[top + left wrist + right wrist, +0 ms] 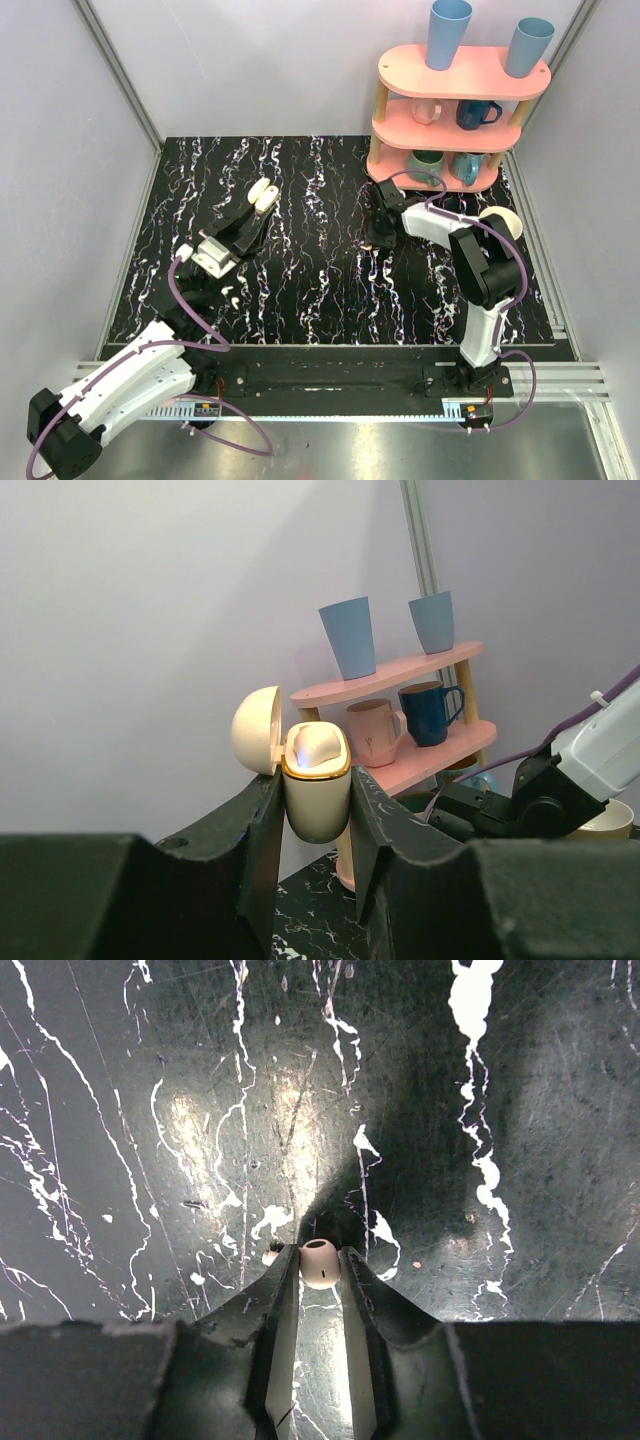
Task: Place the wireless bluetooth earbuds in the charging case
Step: Adjust the right earbud at the center of the board.
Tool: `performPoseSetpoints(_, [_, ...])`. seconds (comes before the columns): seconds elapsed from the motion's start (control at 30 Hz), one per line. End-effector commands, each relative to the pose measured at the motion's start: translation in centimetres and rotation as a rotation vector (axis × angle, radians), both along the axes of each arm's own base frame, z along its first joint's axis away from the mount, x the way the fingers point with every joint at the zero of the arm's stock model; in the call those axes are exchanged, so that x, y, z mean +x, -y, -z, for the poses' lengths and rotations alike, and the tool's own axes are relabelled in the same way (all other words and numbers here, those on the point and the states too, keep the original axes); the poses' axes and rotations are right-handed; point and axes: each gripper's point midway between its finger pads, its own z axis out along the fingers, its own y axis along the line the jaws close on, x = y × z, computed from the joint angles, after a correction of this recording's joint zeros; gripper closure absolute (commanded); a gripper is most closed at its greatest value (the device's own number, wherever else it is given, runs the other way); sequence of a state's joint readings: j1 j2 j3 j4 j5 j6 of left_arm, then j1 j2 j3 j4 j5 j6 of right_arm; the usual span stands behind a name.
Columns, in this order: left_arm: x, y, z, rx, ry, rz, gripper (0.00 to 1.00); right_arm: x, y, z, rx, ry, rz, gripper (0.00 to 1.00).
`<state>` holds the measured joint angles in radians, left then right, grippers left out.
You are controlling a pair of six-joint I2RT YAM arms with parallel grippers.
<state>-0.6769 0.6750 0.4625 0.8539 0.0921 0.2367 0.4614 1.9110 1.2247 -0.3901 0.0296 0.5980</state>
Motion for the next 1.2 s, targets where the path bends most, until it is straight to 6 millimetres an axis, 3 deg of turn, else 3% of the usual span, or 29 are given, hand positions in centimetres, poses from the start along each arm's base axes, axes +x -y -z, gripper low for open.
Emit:
performPoseSetpoints(0.0, [-0.4,-0.5,-0.9,-0.027,0.027,-0.01,1.0,0.1,-0.7,-0.7,-0.001,0.005,-0.013,0.73])
performPoseSetpoints(0.3, [-0.5,-0.6,-1.0,-0.026,0.031,-0.01,1.0,1.0,-0.8,-1.8,-0.06,0.072,-0.182,0.78])
performPoseSetpoints(0.53, [-0.4,-0.5,-1.0,-0.02,0.028,-0.011,1.0,2.0,-1.5,-5.7,-0.131,0.255,-0.394,0.79])
performPoseSetpoints(0.73, [-0.5,-0.6,-1.0,-0.018,0.03,-0.013,1.0,-0.9,-4.3,-4.7,-0.045,0.22,-0.71,0.76])
performPoseSetpoints(1.17, [-0.6,-1.1,-1.3,-0.024,0.042,-0.035,1.0,-5.8,-6.4,-2.1,-0.041,0.091,-0.969,0.72])
